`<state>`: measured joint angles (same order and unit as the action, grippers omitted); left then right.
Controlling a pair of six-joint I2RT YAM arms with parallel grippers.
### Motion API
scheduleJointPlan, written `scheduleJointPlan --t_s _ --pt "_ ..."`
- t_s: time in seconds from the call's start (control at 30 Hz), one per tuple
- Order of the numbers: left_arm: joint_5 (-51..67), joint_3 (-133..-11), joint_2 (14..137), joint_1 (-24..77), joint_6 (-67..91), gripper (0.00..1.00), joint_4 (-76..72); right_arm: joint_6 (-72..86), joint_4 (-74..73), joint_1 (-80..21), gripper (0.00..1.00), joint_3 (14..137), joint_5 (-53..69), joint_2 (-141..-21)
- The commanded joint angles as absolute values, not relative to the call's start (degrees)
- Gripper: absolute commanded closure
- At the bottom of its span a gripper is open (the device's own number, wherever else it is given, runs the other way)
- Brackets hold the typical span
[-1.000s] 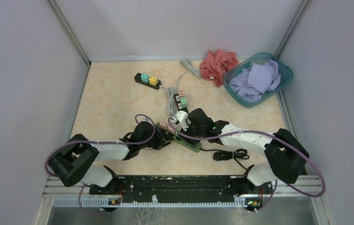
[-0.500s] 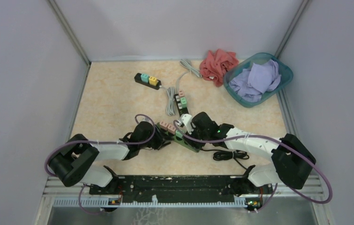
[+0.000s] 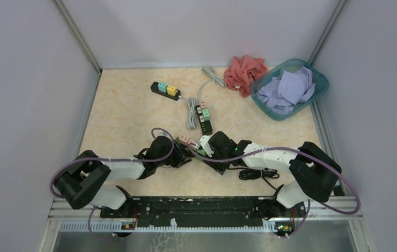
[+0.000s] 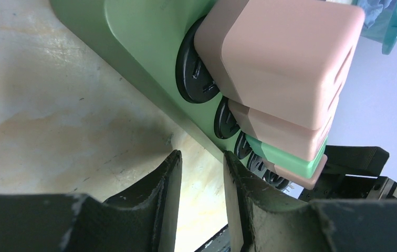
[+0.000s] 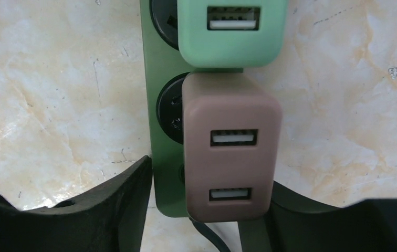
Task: Insert the plug
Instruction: Adjust the socket at the center of the board.
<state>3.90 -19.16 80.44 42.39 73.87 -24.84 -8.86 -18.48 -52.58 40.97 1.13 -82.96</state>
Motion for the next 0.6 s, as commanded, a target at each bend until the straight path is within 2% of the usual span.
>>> scheduleJointPlan --t_s 0.0,0.23,0.57 --pt "2.7 -20.1 78.9 42.6 73.1 0.59 -24.3 -8.9 -17.8 -53.5 0.49 43.4 -0.2 -83.2" --pt "0.3 -19.5 75.4 42.3 72.7 0.58 -22.0 -4.1 -11.2 -53.6 0.65 46.5 1.4 -84.8" --pt "-4.3 -17.1 68.7 40.3 72.6 0.56 -18.0 -1.6 -4.2 -54.2 0.64 50.5 -0.7 -90.5"
